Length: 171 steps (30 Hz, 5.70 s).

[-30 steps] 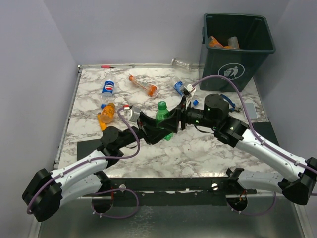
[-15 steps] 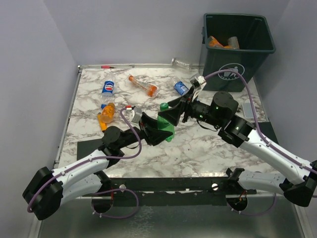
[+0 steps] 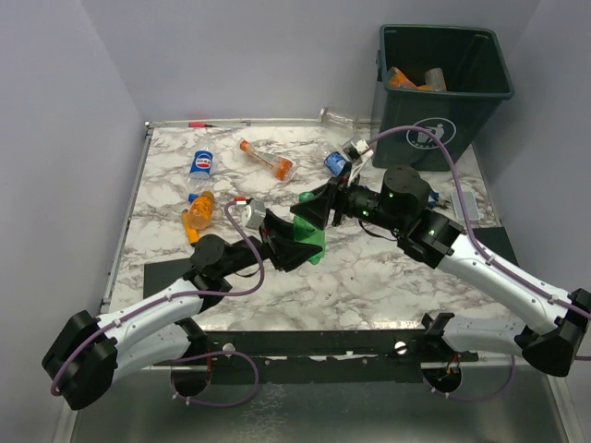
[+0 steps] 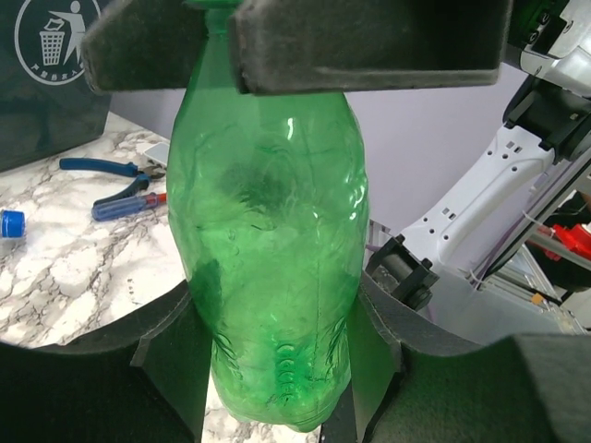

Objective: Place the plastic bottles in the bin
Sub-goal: Place the plastic bottle in the trash bin.

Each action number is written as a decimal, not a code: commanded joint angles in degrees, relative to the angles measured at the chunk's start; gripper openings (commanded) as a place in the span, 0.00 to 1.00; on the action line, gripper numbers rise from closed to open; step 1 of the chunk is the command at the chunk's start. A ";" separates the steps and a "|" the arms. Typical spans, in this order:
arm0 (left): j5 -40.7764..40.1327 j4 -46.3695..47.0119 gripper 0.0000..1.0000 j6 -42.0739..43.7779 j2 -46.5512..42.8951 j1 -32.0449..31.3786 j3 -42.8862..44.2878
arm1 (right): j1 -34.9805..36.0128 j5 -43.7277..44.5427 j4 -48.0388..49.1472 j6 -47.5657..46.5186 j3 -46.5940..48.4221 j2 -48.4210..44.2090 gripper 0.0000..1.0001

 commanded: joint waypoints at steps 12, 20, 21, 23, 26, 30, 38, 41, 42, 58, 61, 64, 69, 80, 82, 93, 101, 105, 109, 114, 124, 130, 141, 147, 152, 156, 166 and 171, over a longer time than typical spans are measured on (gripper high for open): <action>-0.28 -0.54 0.80 0.61 -0.78 -0.27 1.41 | 0.22 4.55 -5.52 -1.62 1.73 -1.98 0.00; -9.66 -4.40 0.99 3.82 -5.22 -0.27 0.56 | 0.23 21.17 -16.21 -10.57 11.90 -8.12 0.00; -11.18 -5.04 0.99 4.31 -5.74 -0.32 0.49 | 0.23 24.60 -17.56 -12.33 13.49 -8.72 0.00; -13.79 -6.05 0.99 5.01 -6.63 -0.33 0.38 | 0.23 30.95 -19.58 -16.07 17.06 -9.42 0.00; -17.11 -6.91 0.99 5.89 -7.92 -0.33 0.07 | 0.23 39.64 -18.89 -18.24 20.94 -11.28 0.00; -21.53 -8.33 0.99 6.92 -9.21 -0.27 -0.17 | 0.23 43.31 3.74 -25.13 10.35 -22.30 0.01; -26.09 -10.08 0.99 7.40 -8.97 -0.27 -0.19 | 0.22 55.99 0.65 -34.57 27.18 -6.29 0.00; -26.38 -10.82 0.99 7.76 -8.88 -0.27 -0.05 | 0.14 52.90 -1.03 -33.30 34.37 -1.07 0.00; -27.71 -11.12 0.99 7.92 -8.95 -0.31 0.06 | 0.14 52.62 -2.06 -32.77 37.54 1.04 0.00; -27.30 -12.26 0.99 6.67 -8.76 -0.36 0.55 | -30.98 31.22 -16.95 -1.32 58.06 22.67 0.00; -27.25 -12.36 0.99 6.35 -8.73 -0.67 0.61 | -36.06 33.67 -9.87 0.78 49.82 18.85 0.00; -27.52 -12.36 0.99 6.33 -8.16 -0.70 0.62 | -40.23 32.16 -6.72 3.62 44.61 16.48 0.00; -27.09 -12.71 0.99 5.92 -6.86 -0.68 1.15 | -41.22 43.89 11.22 -0.33 30.37 12.35 0.00; -30.33 -14.15 0.99 8.09 -8.92 -0.79 0.97 | -48.24 48.60 16.99 -1.48 33.93 22.48 0.00; -30.66 -14.37 0.99 8.49 -9.14 -0.78 0.97 | -50.23 48.89 14.02 0.85 36.09 24.94 0.00; -31.81 -15.35 0.99 8.33 -8.95 -0.77 1.40 | -57.68 44.84 4.56 8.91 41.88 36.23 0.00; -30.64 -15.35 0.99 7.62 -8.20 -0.74 1.67 | -57.69 40.73 1.92 10.54 46.50 42.45 0.01; -30.37 -15.35 0.99 7.59 -8.37 -0.86 1.76 | -57.54 35.64 -2.17 11.82 49.75 45.31 0.20; -30.22 -15.33 0.99 7.77 -8.13 -1.08 1.85 | -56.27 36.45 -8.66 9.34 56.94 48.76 0.29; -30.07 -15.50 0.99 8.11 -8.24 -1.45 1.85 | -53.58 43.43 -7.20 1.49 57.04 47.80 0.02; -29.42 -15.70 0.99 8.04 -7.90 -2.00 2.11 | -50.67 54.82 1.03 -10.87 57.05 43.14 0.01; -29.66 -15.91 0.99 8.56 -8.92 -2.46 2.19 | -51.16 59.43 5.02 -15.89 52.02 42.72 0.01; -28.87 -16.23 0.99 8.30 -7.96 -2.55 2.60 | -51.81 49.30 -9.70 -4.71 54.12 48.51 0.20; -28.40 -16.24 0.99 8.38 -8.20 -2.54 2.64 | -51.81 35.59 -16.72 0.21 59.89 50.92 0.52; -27.93 -16.32 0.99 8.35 -8.24 -2.79 2.70 | -51.72 32.50 -16.48 2.51 60.40 48.85 0.90; -27.61 -16.31 0.99 8.40 -8.45 -3.14 2.79 | -51.45 31.99 -18.48 2.53 65.04 48.03 1.00; -30.80 -17.46 0.99 9.96 -9.72 -3.24 2.64 | -49.00 28.47 -17.93 5.85 67.39 39.28 1.00; -35.02 -19.59 0.99 11.84 -9.83 -3.30 2.98 | -39.26 31.02 -12.45 1.26 59.22 29.91 1.00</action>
